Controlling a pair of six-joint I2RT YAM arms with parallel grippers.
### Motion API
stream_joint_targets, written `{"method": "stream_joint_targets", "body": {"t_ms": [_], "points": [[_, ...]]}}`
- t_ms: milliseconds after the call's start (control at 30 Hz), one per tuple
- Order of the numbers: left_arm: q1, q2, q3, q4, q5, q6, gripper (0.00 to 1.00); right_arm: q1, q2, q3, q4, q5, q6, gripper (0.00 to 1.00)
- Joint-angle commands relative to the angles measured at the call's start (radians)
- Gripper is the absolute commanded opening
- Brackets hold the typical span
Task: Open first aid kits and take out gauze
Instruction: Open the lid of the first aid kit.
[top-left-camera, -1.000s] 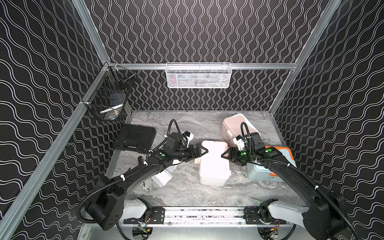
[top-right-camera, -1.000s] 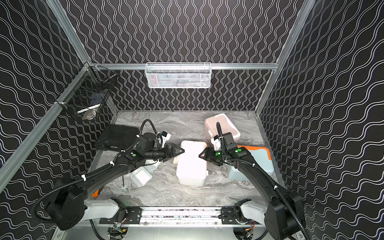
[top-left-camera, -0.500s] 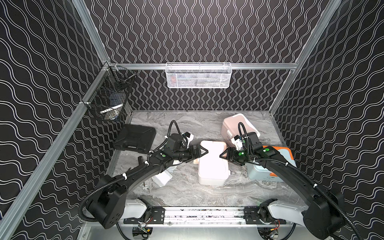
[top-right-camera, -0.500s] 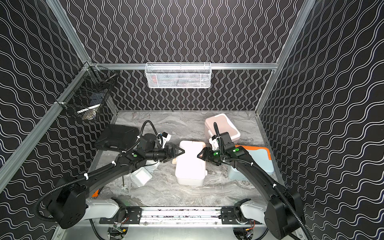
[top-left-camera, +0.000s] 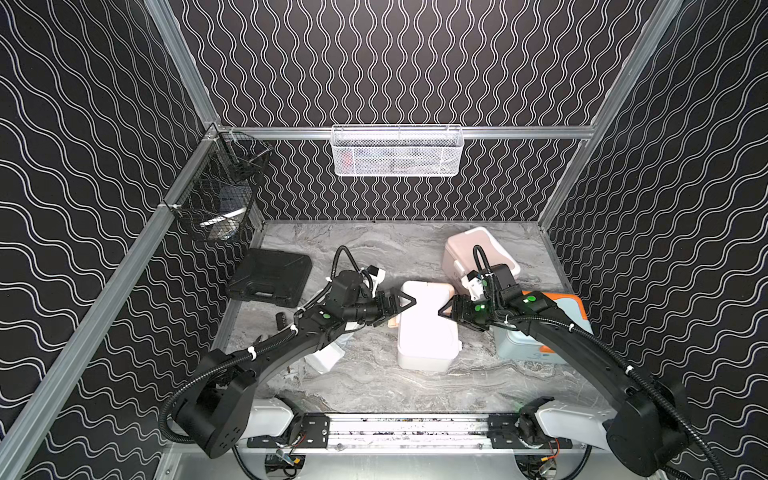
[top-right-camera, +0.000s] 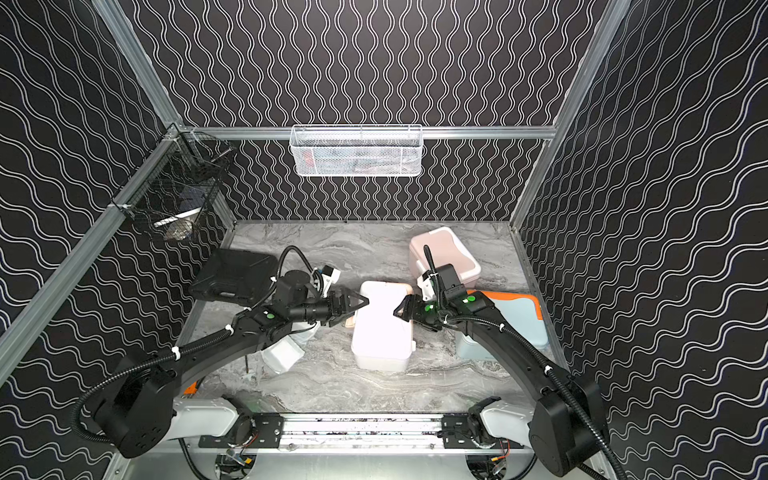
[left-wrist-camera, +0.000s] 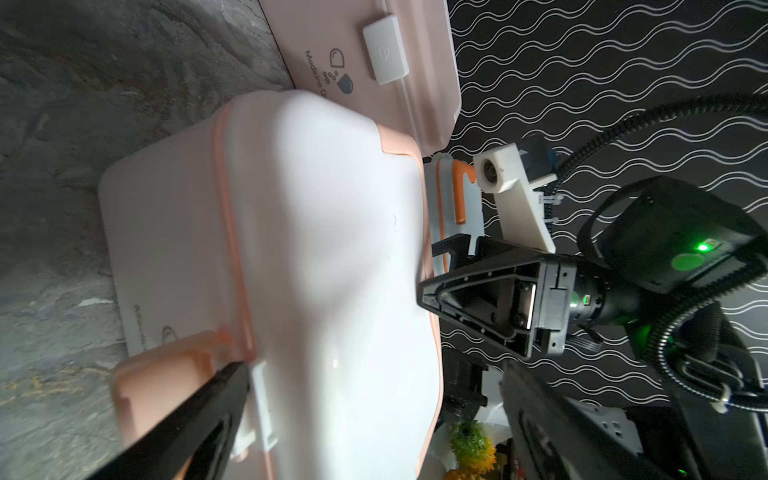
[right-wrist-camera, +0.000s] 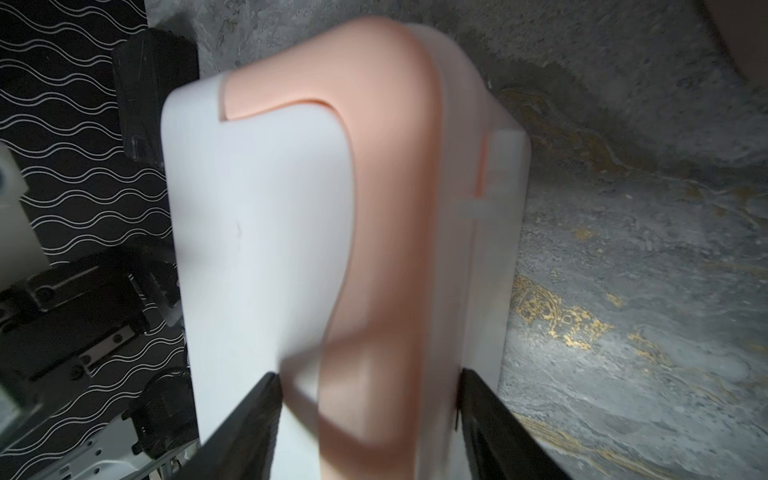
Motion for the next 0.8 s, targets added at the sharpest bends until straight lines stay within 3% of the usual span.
{"method": "stream_joint_targets", "body": {"t_ms": [0, 267, 433, 633, 767], "points": [[0.001, -0.010, -0.008, 0.250, 0.131, -0.168, 0.99, 0.034, -0.009, 0.003, 0.051, -0.051, 0.027, 0.70], [0.036, 0.017, -0.040, 0.540, 0.159, -0.389, 0.99, 0.055, -0.029, -0.020, 0.082, -0.049, 0.071, 0.71], [0.038, 0.025, -0.048, 0.601, 0.143, -0.442, 0.99, 0.075, -0.024, -0.012, 0.112, -0.059, 0.095, 0.74], [0.038, -0.054, -0.013, 0.445, 0.122, -0.372, 0.99, 0.131, 0.045, 0.045, 0.164, -0.066, 0.119, 0.75], [0.039, -0.110, 0.030, 0.305, 0.100, -0.306, 0.99, 0.138, 0.049, 0.099, 0.103, -0.004, 0.100, 0.77]]}}
